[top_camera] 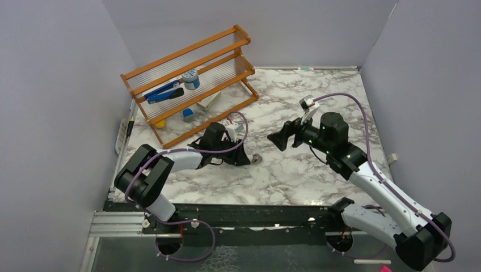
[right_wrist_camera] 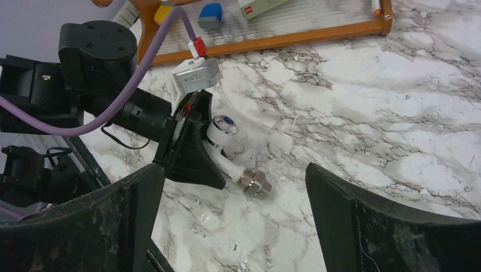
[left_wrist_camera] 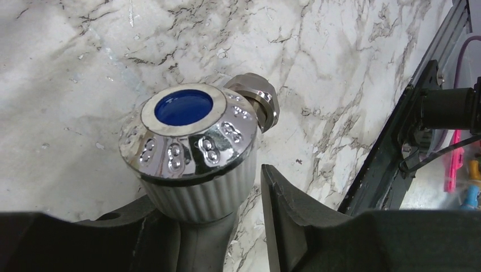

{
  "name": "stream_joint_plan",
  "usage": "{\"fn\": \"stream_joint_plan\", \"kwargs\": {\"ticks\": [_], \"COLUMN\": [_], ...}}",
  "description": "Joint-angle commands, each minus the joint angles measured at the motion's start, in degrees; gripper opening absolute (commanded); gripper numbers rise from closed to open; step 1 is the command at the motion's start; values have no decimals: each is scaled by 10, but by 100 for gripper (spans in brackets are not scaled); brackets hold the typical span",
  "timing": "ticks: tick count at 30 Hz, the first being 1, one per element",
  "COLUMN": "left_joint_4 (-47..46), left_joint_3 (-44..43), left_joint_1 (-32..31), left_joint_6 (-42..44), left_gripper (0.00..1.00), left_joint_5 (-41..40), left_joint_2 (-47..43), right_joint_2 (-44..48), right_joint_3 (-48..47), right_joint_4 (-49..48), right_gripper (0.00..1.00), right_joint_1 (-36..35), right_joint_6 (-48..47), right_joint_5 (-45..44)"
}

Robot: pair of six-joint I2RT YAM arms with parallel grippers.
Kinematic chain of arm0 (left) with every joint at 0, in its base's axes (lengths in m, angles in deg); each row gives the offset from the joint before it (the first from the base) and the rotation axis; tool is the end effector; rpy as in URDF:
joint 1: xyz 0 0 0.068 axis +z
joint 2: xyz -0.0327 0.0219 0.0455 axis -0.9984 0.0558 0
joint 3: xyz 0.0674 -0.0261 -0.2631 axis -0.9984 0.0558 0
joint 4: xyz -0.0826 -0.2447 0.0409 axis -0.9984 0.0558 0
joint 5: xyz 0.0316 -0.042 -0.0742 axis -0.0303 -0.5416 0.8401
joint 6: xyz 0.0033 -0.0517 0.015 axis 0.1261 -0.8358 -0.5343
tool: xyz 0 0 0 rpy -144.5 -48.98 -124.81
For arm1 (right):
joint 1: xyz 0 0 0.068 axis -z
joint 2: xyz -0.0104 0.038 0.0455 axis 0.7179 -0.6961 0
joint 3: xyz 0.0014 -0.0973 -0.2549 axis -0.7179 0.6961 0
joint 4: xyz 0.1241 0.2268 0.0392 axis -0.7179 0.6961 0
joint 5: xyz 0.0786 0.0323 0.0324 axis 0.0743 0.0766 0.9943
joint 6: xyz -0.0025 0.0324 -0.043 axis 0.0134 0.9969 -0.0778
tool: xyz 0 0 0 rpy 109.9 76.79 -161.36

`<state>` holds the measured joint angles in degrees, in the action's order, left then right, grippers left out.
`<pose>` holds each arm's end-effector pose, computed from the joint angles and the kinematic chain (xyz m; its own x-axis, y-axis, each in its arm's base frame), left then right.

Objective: Install the water faucets

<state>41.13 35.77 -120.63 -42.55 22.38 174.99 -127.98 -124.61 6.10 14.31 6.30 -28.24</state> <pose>0.2329 -0.1790 0.1496 -0.7916 0.1476 -0.5929 0.5585 0.5682 -0.6043 0.1801 0.1215 0.3201 -0.4019 0.0379 -0.9149 -0.6369 0.7063 0.3090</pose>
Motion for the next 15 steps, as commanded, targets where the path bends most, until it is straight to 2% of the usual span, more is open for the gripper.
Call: {"fn": "stream_joint_plan", "kwargs": {"ticks": [1,15], "left_joint_4": [1,30], "left_joint_3": [-15,-21], "left_joint_1": [2,7], "left_joint_6": [9,12], "left_gripper": [49,65], "left_joint_5": [13,-11], "left_joint_2": [1,3], "right_joint_2": [-2,1], "right_joint_3": [-9,-8], "right_joint_4": [5,5], "right_gripper": [100,100], "right_joint_1": [-3,-3], "right_joint_6": [1,2], "right_joint_5": [14,19]}}
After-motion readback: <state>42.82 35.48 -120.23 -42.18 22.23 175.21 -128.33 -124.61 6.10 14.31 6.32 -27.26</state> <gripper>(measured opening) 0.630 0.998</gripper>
